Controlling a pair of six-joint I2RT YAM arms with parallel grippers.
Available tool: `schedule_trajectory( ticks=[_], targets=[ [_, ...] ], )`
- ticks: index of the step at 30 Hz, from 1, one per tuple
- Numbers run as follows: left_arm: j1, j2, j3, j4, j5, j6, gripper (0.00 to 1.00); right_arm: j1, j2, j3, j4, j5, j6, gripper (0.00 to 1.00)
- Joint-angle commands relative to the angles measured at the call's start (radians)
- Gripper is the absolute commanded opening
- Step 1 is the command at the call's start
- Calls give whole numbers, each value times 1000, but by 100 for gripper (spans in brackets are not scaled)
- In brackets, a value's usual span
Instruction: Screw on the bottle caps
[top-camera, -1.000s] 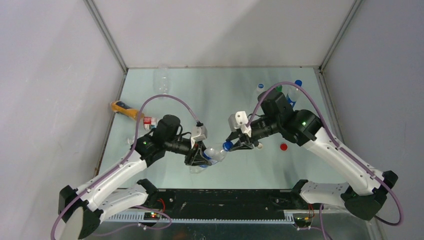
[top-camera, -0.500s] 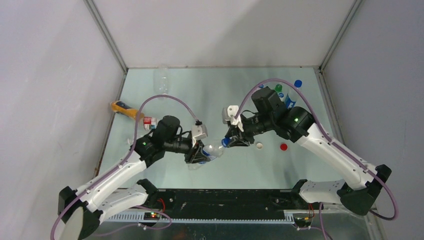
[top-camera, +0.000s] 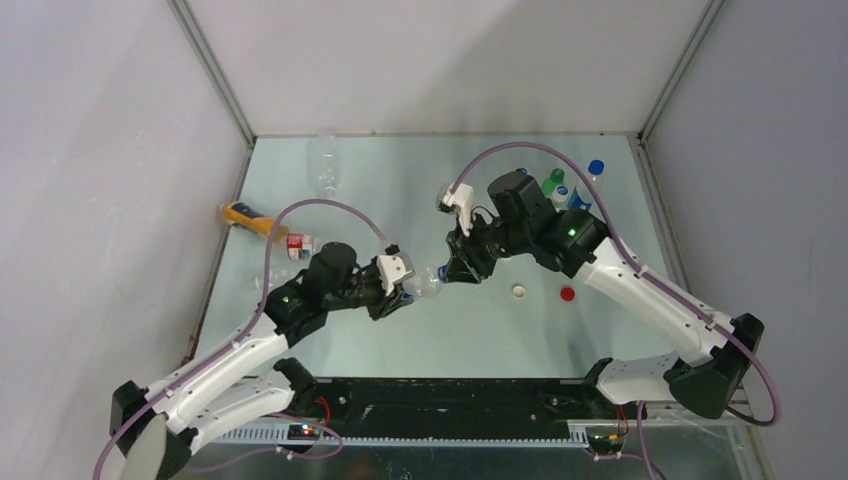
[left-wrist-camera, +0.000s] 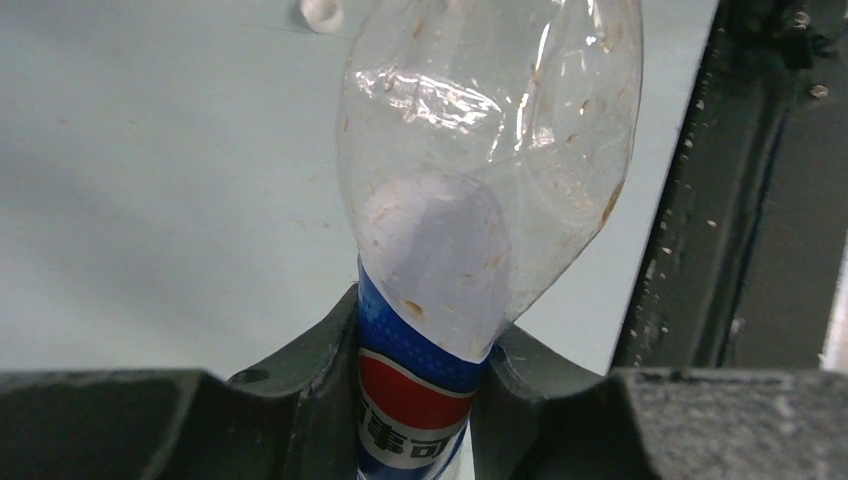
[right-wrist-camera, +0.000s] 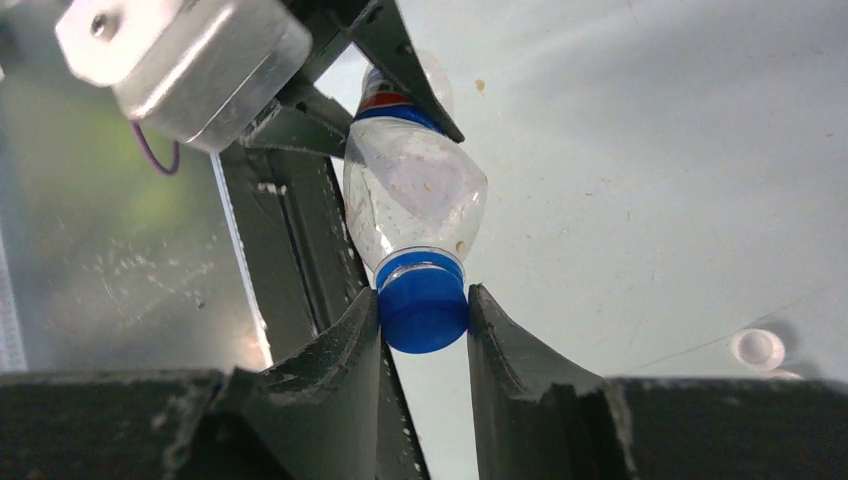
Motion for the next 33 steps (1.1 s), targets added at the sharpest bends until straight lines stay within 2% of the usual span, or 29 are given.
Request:
schedule_trajectory(
  ticks=[1, 7, 11, 19, 24, 28, 33],
  targets=[
    [-35, -76, 23, 468, -72, -2, 20, 45, 17, -49, 79, 29, 272, 0],
    [-59, -104, -45, 558, -71, 28, 21, 42, 0, -82, 160, 47, 429, 0],
    [-78, -107, -75, 589, -113, 42, 21, 49, 3, -82, 149, 131, 560, 0],
    [-102, -72, -73, 609, -189, 27, 20, 93, 4, -82, 120, 312, 666, 0],
    [-104, -55, -60, 568, -201, -15, 19, 100, -19, -82, 147, 341, 653, 0],
    [-104, -57, -30, 465, -158, -40, 19, 100, -56, -82, 174, 331, 579, 0],
    [-103, -79, 60, 252, 35, -33, 19, 99, -73, -82, 198, 211, 474, 0]
  ],
)
